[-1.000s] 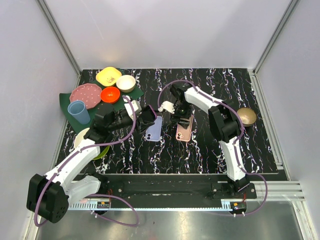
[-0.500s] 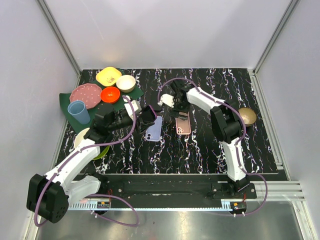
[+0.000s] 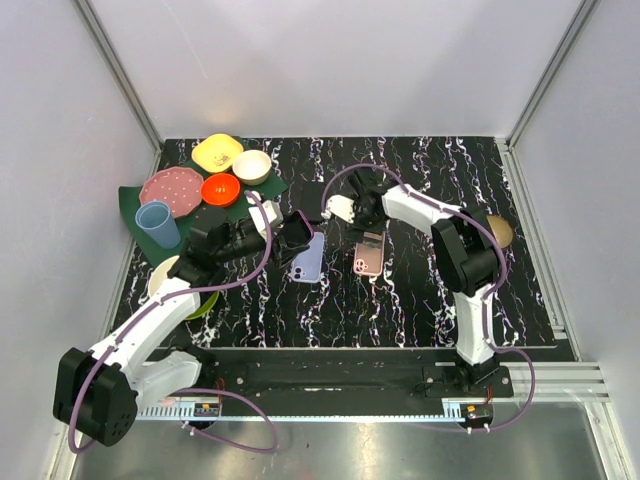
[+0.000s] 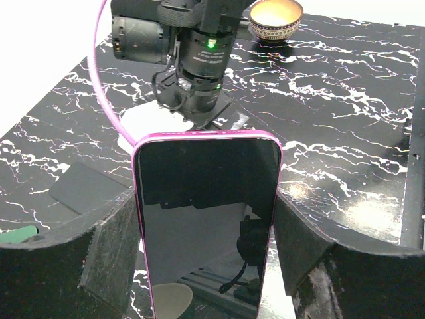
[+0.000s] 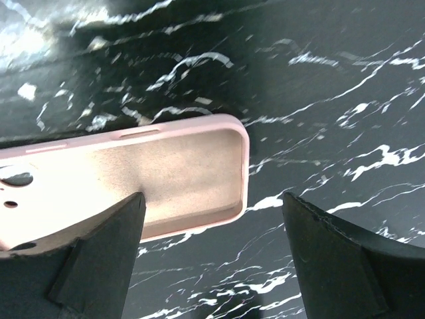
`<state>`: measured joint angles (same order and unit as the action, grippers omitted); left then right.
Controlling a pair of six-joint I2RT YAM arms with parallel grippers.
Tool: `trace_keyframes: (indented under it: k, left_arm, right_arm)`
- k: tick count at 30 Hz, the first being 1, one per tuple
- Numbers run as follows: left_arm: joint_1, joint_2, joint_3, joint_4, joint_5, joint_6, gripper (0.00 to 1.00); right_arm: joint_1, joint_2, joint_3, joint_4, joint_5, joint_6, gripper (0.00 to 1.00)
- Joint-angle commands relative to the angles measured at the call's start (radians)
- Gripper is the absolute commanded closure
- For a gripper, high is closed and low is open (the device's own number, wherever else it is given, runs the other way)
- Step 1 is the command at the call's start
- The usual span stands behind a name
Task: Take the phone out of the phone case
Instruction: Place the phone case at the center of the board.
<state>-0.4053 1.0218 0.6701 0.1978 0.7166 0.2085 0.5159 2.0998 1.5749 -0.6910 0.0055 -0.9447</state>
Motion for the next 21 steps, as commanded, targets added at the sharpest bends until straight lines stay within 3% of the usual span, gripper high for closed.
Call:
trace_keyframes:
  k: [1, 14, 21]
  left_arm:
    - [0.006, -0.019, 0.019, 0.104, 0.035, -0.006, 0.68]
    - [0.006, -0.02, 0.019, 0.104, 0.035, -0.009, 0.68]
    - [0.006, -0.017, 0.017, 0.106, 0.037, -0.006, 0.69]
  right_arm:
    - [0.004, -0.061, -0.123, -0.009, -0.029, 0.011, 0.1]
    - [0.022, -0.047, -0.142, 0.1, -0.021, 0.034, 0.08]
    - [0.022, -0.19, -0.141, 0.099, -0.036, 0.061, 0.06]
